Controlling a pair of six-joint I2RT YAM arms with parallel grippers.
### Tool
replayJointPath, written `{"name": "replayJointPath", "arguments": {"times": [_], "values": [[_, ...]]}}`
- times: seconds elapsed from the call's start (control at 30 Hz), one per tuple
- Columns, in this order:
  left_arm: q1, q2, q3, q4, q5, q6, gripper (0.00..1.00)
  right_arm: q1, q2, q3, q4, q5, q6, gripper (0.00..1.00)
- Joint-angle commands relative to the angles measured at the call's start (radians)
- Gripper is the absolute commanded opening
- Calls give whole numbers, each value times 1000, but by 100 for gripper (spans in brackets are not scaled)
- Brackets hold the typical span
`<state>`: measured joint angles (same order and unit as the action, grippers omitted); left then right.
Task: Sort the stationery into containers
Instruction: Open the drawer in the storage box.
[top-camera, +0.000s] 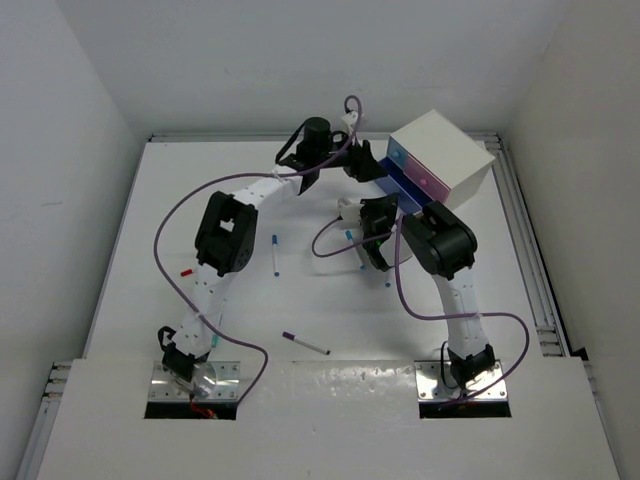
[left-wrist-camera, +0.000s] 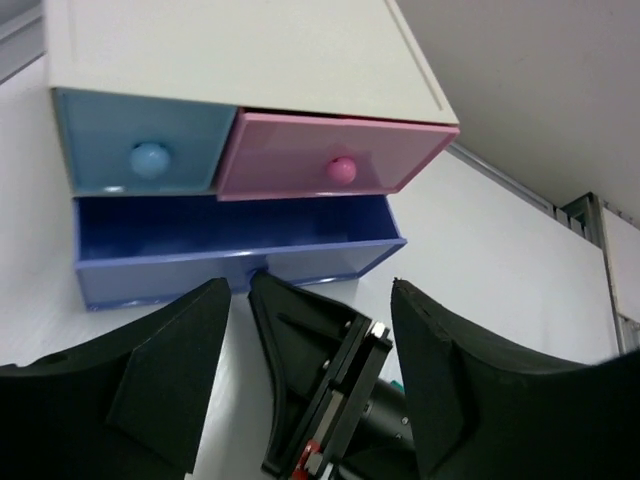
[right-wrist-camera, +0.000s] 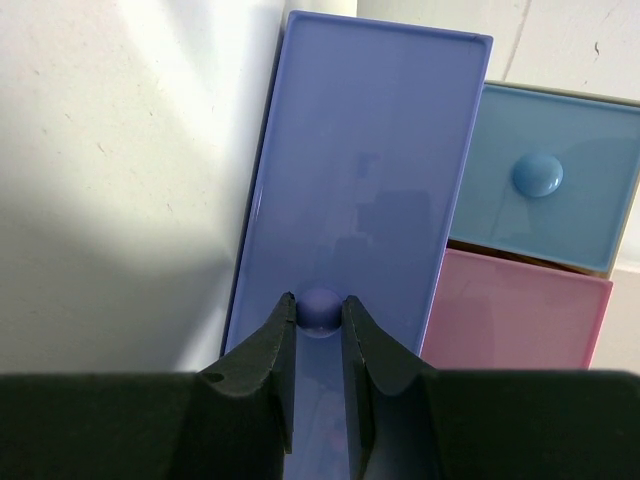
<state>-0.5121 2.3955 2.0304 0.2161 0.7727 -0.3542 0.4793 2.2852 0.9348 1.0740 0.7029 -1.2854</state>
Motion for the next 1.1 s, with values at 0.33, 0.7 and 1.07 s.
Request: {"name": "replayJointPath", "arguments": {"times": [0.33, 0.7, 1.07], "values": [[107, -268, -133, 34, -23, 37, 95, 28, -101, -10, -104, -75, 90, 52], [153, -481, -265, -61, -36, 103, 99, 30, -300, 162, -633, -74, 510, 51], [259, -711, -453, -132, -61, 161, 100, -74, -214, 506, -1033, -86, 778, 66]]}}
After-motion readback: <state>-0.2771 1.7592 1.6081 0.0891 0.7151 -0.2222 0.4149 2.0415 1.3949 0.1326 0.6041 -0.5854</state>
